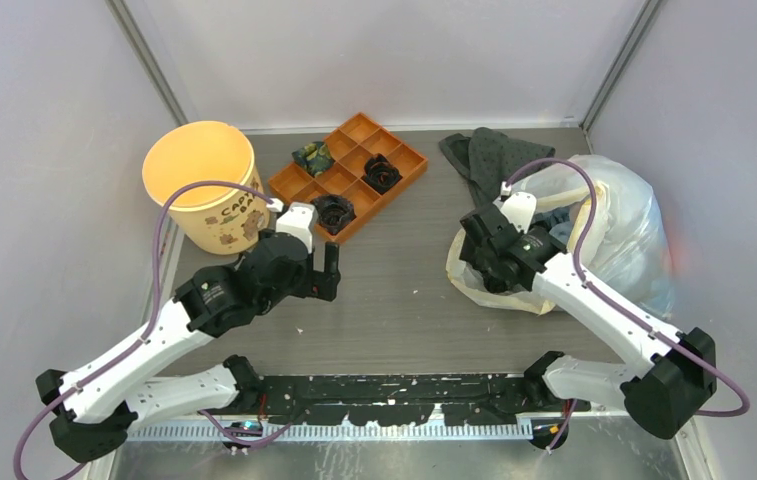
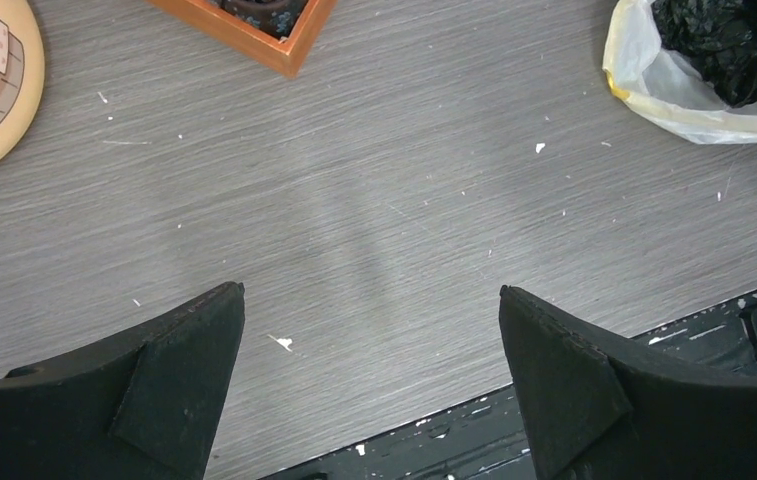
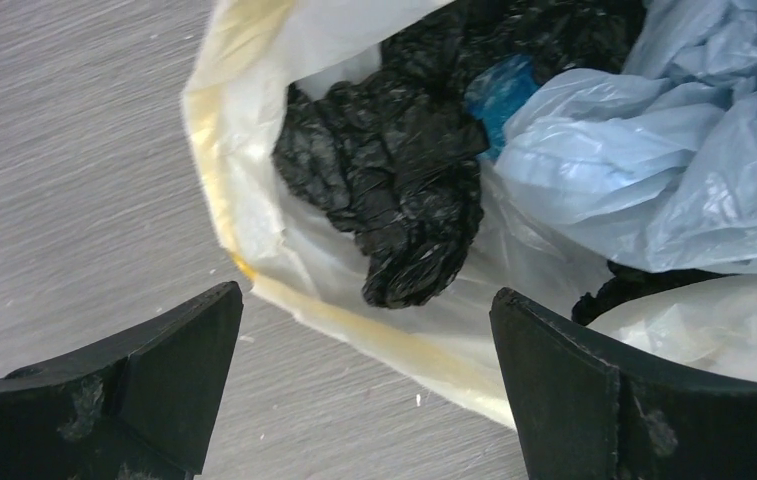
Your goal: Put the trash bags into the trash bin
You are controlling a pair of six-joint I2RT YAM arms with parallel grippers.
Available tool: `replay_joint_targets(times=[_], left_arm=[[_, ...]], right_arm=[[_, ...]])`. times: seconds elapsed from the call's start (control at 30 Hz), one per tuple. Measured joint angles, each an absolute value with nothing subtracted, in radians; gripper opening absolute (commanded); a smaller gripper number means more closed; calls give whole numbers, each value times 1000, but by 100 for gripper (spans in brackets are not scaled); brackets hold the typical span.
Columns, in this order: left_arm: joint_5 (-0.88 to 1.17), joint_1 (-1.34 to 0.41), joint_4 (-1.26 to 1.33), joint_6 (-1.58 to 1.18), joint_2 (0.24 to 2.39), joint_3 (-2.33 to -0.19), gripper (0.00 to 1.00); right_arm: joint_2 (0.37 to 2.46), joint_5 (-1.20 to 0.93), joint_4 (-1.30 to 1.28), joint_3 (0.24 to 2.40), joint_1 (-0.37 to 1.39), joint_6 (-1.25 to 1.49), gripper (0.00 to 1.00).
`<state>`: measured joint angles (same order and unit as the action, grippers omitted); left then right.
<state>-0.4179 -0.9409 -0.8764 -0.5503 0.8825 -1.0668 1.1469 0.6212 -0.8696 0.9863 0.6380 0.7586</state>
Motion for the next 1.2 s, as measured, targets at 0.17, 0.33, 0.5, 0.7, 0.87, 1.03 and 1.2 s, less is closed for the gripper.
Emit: replay_joint_targets(times=[0.17, 0.33, 0.5, 0.7, 0.87, 1.03, 1.2], left_arm=[[-410, -941, -885, -550, 878, -1056, 100], [-401, -941, -885, -550, 871, -1055, 100], [-396, -941, -889, -550, 857, -1055, 100], [-392, -941, -891, -550, 850, -1055, 100], [-388, -941, -892, -551, 850, -1055, 100], [-377, -941, -892, -566, 850, -1055, 100], [-370, -941, -892, -573, 850, -1055, 100]], right_arm=[[1186, 635, -828, 952, 580, 759, 93], [1261, 634, -765, 921, 550, 762, 89], [1303, 628, -712, 860, 531, 772, 84], [1302, 625, -666, 784, 508, 810, 73], [1302, 620, -621, 727, 502, 837, 66], [1297, 620, -597, 719, 502, 849, 65], [1257, 628, -602, 720, 502, 850, 67]])
